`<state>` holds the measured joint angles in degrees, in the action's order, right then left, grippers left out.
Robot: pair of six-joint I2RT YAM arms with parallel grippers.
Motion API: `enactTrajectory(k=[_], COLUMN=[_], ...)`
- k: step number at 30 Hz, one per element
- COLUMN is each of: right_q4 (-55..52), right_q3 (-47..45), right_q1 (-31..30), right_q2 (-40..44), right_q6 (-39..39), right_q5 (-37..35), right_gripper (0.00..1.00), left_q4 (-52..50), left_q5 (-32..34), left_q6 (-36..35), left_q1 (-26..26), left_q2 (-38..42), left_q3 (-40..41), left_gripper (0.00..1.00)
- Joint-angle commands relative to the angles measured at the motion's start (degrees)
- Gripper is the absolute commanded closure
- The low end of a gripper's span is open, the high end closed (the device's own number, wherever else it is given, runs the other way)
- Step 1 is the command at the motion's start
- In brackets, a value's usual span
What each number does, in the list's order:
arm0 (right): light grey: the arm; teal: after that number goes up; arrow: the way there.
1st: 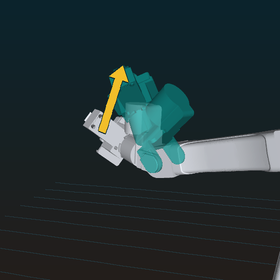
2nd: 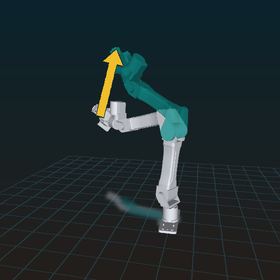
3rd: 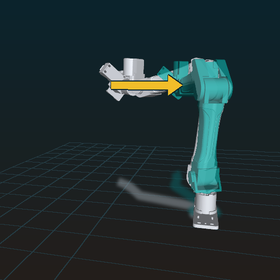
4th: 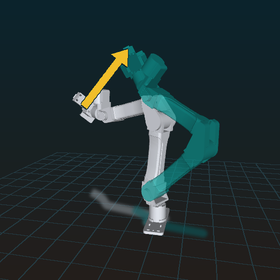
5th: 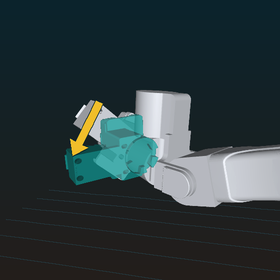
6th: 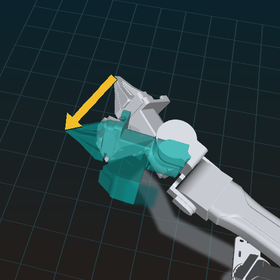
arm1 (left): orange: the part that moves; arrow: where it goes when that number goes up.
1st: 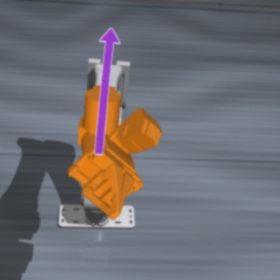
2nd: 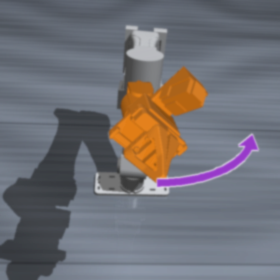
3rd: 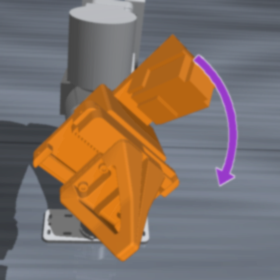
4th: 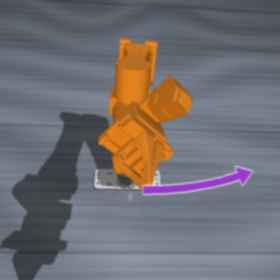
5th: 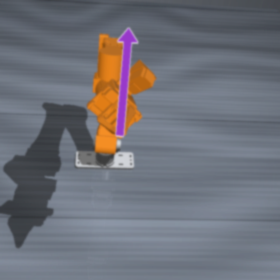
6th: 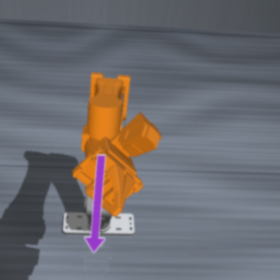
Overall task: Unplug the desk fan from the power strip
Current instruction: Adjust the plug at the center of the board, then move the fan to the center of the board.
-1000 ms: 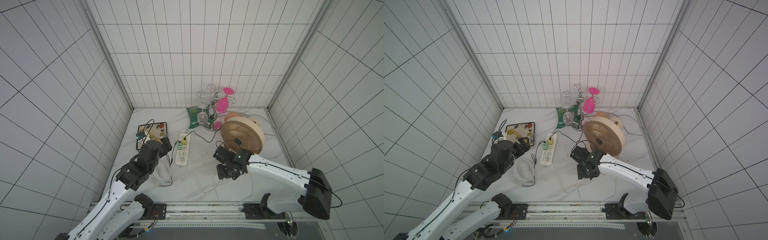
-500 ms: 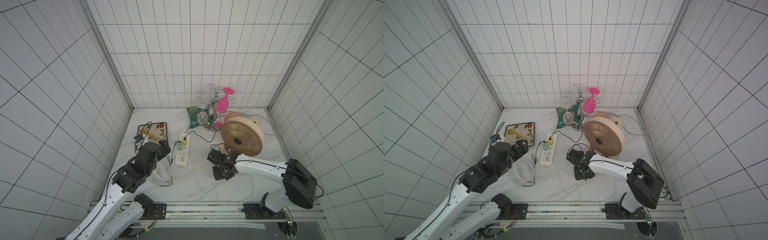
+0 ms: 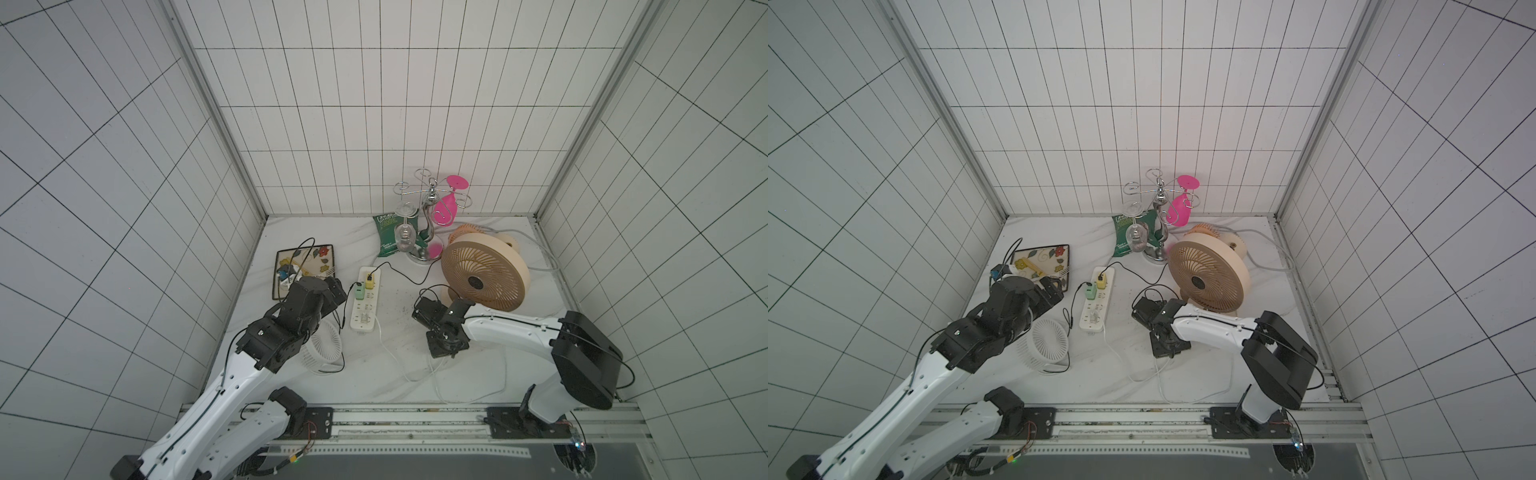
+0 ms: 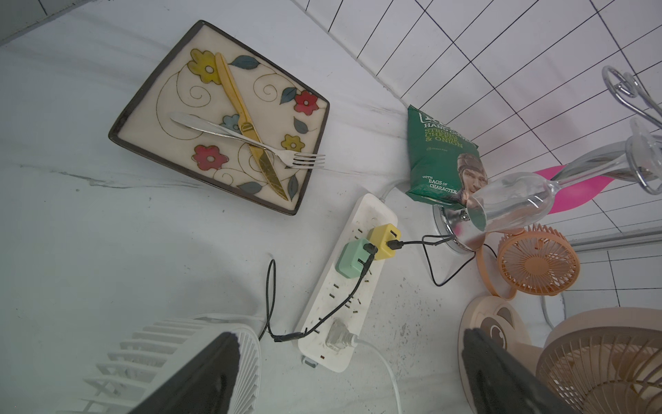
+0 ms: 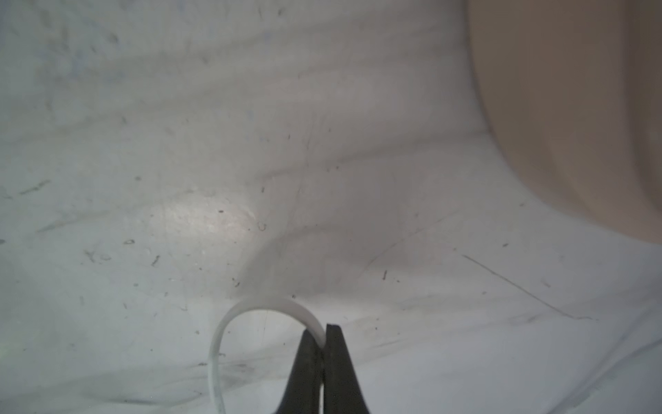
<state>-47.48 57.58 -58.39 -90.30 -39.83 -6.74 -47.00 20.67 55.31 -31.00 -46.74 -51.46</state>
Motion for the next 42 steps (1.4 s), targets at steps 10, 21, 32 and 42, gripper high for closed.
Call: enactTrajectory(k=[10, 21, 32, 42], right_q4=[-6.5, -4.45, 0.65, -0.9], right_q3=[11.61, 21.27, 33.36, 28.27], right_q1=[7.03, 9.1, 1.86, 9.18], right_q2=[-0.84, -1.32, -9.55, 1.29], right_q6=[12.45, 15.96, 8.83, 7.34], right_q5=[-9.01, -4.03, 7.8, -1.39], right_gripper=[1.0, 0.37, 0.33, 0.33], left_q4=[-0.92, -4.0, -6.35, -3.01], left_q5=[-1.62, -11.66, -19.25, -14.61], left_q6=[0.12, 0.22, -2.31, 25.39], left_q1=[0.45, 8.85, 12.59, -12.82], left_q2=[-3.22, -8.91, -10.1, -3.38], left_q3=[-2.5, -2.06, -5.32, 5.69], left_gripper=[0.01, 0.1, 0.24, 0.22])
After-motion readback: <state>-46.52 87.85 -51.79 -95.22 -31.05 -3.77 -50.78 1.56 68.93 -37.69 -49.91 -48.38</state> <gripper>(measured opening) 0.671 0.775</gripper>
